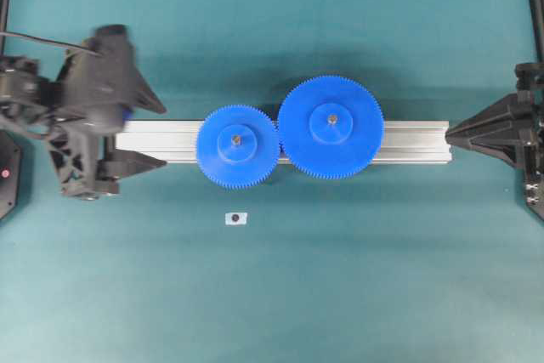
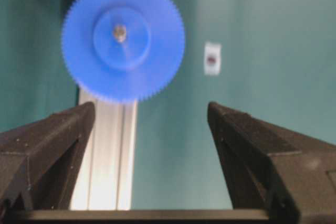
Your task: Insert the small gear onto the shaft.
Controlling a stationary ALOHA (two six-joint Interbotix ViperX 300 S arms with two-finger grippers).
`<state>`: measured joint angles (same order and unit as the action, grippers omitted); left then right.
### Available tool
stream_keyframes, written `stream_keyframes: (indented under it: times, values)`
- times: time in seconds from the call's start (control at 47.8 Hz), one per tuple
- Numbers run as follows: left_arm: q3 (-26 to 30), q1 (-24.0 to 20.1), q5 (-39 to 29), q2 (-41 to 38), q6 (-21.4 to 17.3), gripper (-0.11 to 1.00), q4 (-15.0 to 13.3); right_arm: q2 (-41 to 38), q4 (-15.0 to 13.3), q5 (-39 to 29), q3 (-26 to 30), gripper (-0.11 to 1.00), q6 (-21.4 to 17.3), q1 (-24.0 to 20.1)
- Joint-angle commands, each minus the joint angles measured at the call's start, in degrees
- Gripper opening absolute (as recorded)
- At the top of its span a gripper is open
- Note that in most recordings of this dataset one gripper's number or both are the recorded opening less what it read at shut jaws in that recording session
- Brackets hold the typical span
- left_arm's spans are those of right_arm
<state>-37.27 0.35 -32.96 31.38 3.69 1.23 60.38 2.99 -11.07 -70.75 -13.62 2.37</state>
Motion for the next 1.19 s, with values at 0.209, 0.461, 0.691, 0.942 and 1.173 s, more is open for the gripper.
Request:
stream_keyframes:
  times: [0.209, 0.461, 0.691, 0.942, 1.173]
  values:
    - [-5.80, 1.14, 6.68, 5.63, 0.26, 0.85, 0.00, -0.35, -0.09, 0.62, 0.18, 0.12, -0.44, 0.09]
    - [-7.73, 1.14, 7.38, 6.94, 0.35, 0.85, 0.00, -0.26, -0.09, 1.05, 0.00, 0.12, -0.44, 0.09]
    - [-8.88, 1.14, 8.26, 7.91, 0.35, 0.85, 0.09, -0.35, -0.09, 1.05, 0.00, 0.12, -0.44, 0.26]
    - [-10.11, 1.14, 9.14, 8.44, 0.35, 0.85, 0.00, -0.26, -0.09, 1.14, 0.09, 0.12, -0.35, 0.97]
    - [-11.16, 1.14, 10.46, 9.67, 0.35, 0.85, 0.00, -0.26, -0.35, 2.29, -0.09, 0.12, -0.35, 1.49]
